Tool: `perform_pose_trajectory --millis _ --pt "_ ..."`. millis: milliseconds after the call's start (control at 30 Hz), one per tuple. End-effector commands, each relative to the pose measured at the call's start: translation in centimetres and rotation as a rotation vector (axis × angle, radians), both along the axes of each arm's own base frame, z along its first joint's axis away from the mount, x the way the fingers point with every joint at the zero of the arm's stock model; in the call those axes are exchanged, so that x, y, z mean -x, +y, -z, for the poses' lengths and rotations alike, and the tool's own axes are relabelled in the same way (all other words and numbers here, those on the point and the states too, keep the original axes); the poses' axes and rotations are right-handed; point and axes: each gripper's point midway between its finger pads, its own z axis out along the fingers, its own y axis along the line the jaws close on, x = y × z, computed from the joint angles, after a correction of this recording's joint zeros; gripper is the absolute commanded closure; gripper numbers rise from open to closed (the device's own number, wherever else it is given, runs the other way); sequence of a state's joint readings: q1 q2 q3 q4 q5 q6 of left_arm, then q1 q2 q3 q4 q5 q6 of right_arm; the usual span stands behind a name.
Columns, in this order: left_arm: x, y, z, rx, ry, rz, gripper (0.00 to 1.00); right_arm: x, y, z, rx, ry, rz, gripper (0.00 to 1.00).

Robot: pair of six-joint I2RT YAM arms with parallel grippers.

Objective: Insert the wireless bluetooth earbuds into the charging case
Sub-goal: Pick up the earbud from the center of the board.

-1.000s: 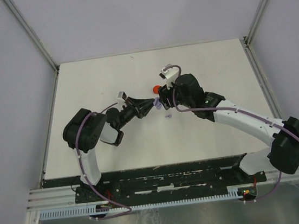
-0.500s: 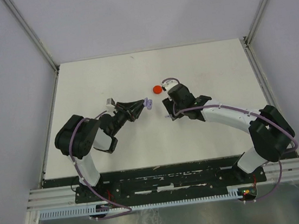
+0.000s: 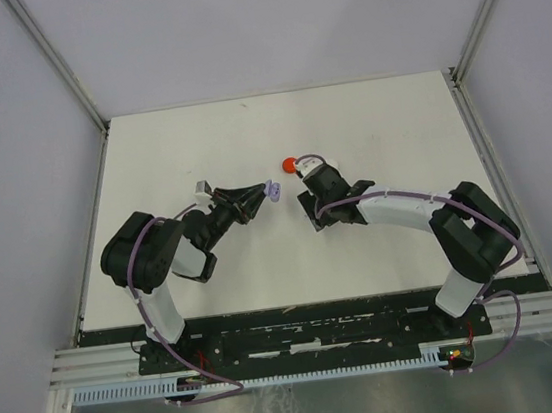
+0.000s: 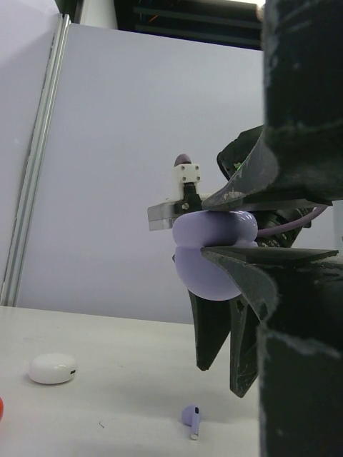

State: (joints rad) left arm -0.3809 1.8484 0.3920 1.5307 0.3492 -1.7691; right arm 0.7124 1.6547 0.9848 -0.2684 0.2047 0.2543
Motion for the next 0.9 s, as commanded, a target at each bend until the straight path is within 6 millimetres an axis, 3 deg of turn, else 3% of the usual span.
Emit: perform_pose_trajectory --millis 0,500,867 --pt "0.7 0.3 -5.1 0.037 -0.254 -0.006 0.97 -1.1 0.0 0.2 0.008 -0.049 0.033 0.38" --pt "0.8 -0.1 -5.4 0.038 -0.271 0.019 0.97 -2.4 -0.2 2.7 0.069 -0.054 0.062 0.38" --pt "0.8 -0.1 -5.4 0.037 -0.271 0.021 0.97 -4.4 -0.6 2.4 0.098 -0.106 0.124 0.37"
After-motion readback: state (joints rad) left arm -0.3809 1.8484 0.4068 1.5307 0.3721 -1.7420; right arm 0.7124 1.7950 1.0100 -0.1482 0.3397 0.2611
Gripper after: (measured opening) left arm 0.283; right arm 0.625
